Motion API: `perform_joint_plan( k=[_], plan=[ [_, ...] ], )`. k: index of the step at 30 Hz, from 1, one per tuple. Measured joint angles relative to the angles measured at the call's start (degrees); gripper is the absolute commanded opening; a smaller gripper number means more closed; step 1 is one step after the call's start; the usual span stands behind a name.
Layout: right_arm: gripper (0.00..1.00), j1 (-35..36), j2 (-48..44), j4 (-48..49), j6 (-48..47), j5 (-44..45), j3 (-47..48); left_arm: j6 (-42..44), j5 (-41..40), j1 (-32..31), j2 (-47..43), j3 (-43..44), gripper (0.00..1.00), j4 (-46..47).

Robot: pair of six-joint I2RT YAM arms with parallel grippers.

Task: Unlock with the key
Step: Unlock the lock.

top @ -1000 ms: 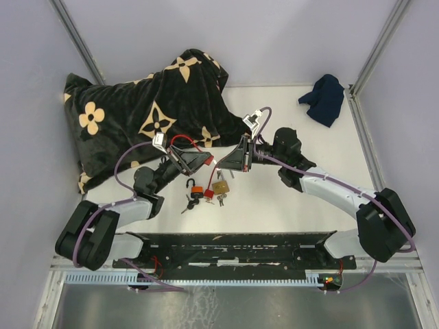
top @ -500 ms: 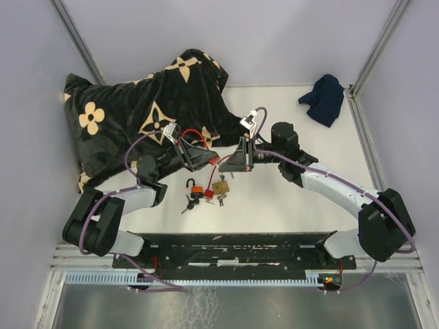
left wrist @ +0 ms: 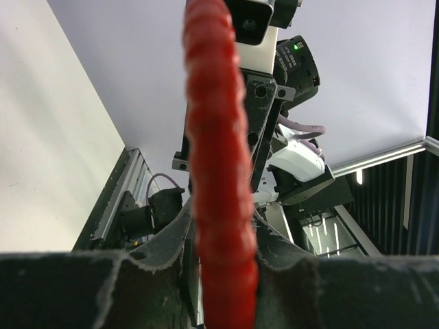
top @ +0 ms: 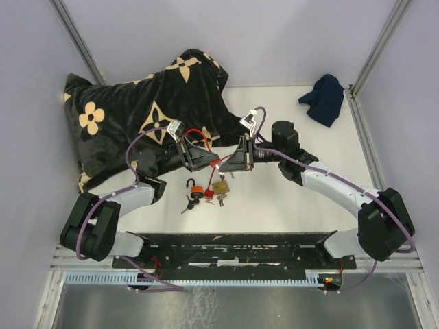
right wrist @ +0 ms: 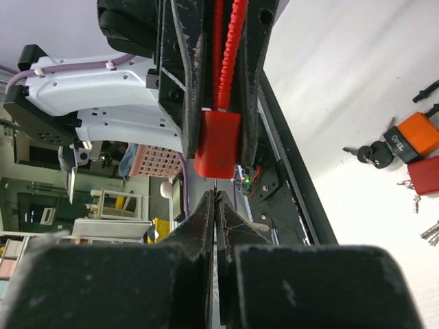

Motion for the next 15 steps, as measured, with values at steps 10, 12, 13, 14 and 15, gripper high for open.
perform_joint_plan(
  k=[10,12,13,14,15],
  plan=[
    [0.02,-0.3,0.2,2.6,4.2,-1.1,0.0,0.0,0.9,0.1,0.0,0.0,0.03,0.5],
    [0.02,-0.3,0.4,3.0,4.8,-1.3,0.0,0.0,0.9,0.1,0.0,0.0,0.03,1.0],
    [0.02,-0.3,0.6,3.2,5.0,-1.3,0.0,0.0,0.9,0.1,0.0,0.0,0.03,1.2],
    [0.02,-0.3,0.7,3.4,5.1,-1.4,0.0,0.0,0.9,0.1,0.1,0.0,0.03,1.6],
    [0.02,-0.3,0.9,3.6,5.2,-1.4,0.0,0.0,0.9,0.1,0.1,0.0,0.03,1.9]
  ],
)
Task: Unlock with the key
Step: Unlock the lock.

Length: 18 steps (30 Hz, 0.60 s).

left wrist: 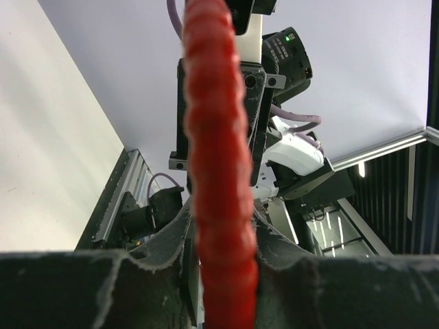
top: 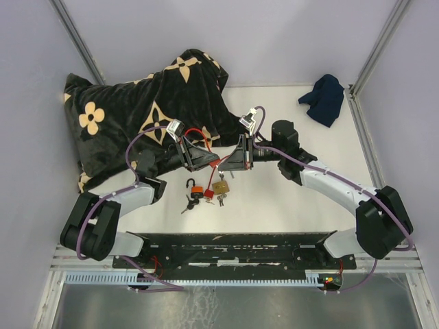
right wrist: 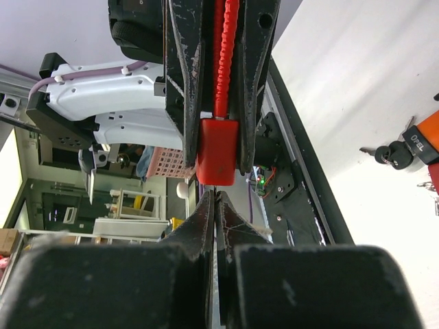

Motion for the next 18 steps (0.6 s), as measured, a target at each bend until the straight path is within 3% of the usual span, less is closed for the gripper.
perform_joint_plan(
  k=[18],
  plan=[
    [0.02,0.0,0.8,1.2,1.2,0.3,0.0,-0.7,0.3,0.0,1.4,0.0,0.03,3.1]
  ],
)
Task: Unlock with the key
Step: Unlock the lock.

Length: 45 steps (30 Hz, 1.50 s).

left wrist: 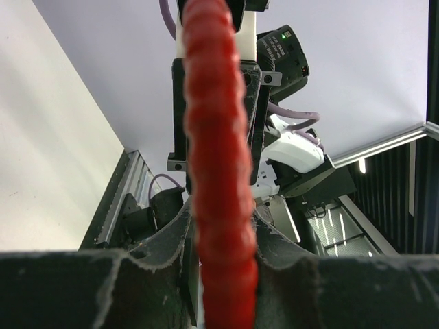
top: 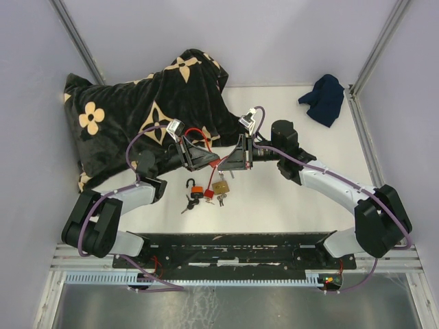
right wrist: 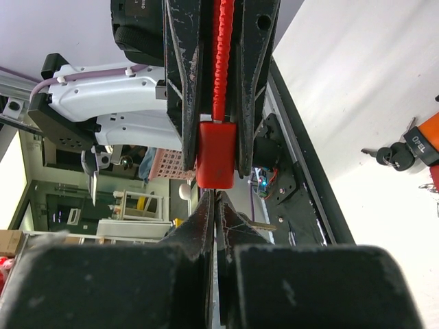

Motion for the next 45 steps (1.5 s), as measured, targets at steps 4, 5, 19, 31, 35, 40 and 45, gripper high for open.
perform_joint_plan(
  k=[4,5,19,31,35,40,45],
  plan=[
    [0.02,0.0,0.0,-0.3,-0.4,0.5,0.0,0.0,-0.2,0.0,0.0,0.0,0.03,-0.7],
    [0.02,0.0,0.0,-0.5,-0.6,0.7,0.0,0.0,-0.2,0.0,0.0,0.0,0.03,-1.2],
    [0.02,-0.9,0.0,-3.4,-1.9,1.4,0.7,1.4,-0.8,0.0,-1.9,-0.4,0.03,-7.4],
    [0.02,0.3,-0.6,-3.7,-1.6,9.5,0.5,1.4,-9.3,-0.2,-4.6,-2.8,0.03,-11.4],
    [0.02,0.9,-0.9,-2.8,-1.0,11.9,-0.1,1.4,-12.1,-0.6,-6.2,-3.1,0.03,-14.4],
    [0.02,1.2,-0.9,-2.4,0.0,13.7,-0.2,1.5,-14.7,-1.1,-7.4,-3.1,0.03,-17.6],
    [0.02,1.4,-0.2,-0.8,1.3,14.6,-0.2,1.9,-18.1,-1.7,-9.2,-3.2,0.03,-20.4]
  ],
)
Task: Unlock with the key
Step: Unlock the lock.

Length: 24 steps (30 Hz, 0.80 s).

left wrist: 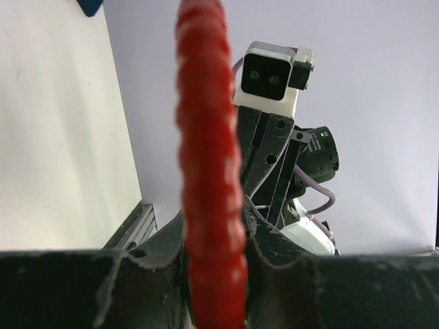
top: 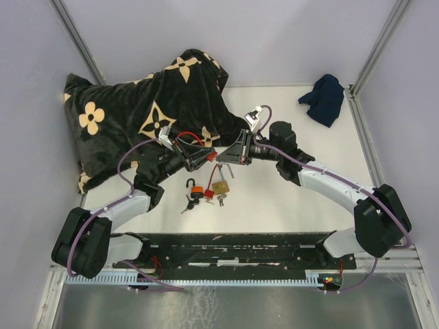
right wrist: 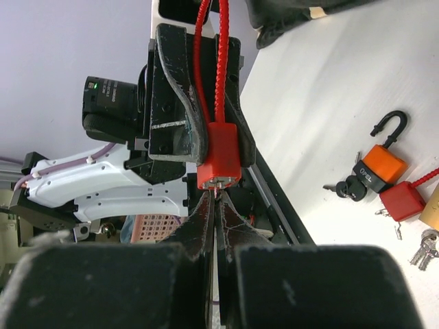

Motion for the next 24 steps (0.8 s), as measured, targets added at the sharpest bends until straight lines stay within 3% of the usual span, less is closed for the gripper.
perform_joint_plan(
  k=[10,24],
  plan=[
    [0.02,1.1,3.7,2.1,1.5,1.8,0.0,0.5,-6.7,-1.1,0.4,-1.3,0.03,-2.2],
    [0.02,-1.5,6.5,7.2,8.0,-2.5,-1.1,0.4,-7.4,-1.6,3.9,-4.0,0.03,7.6]
  ],
)
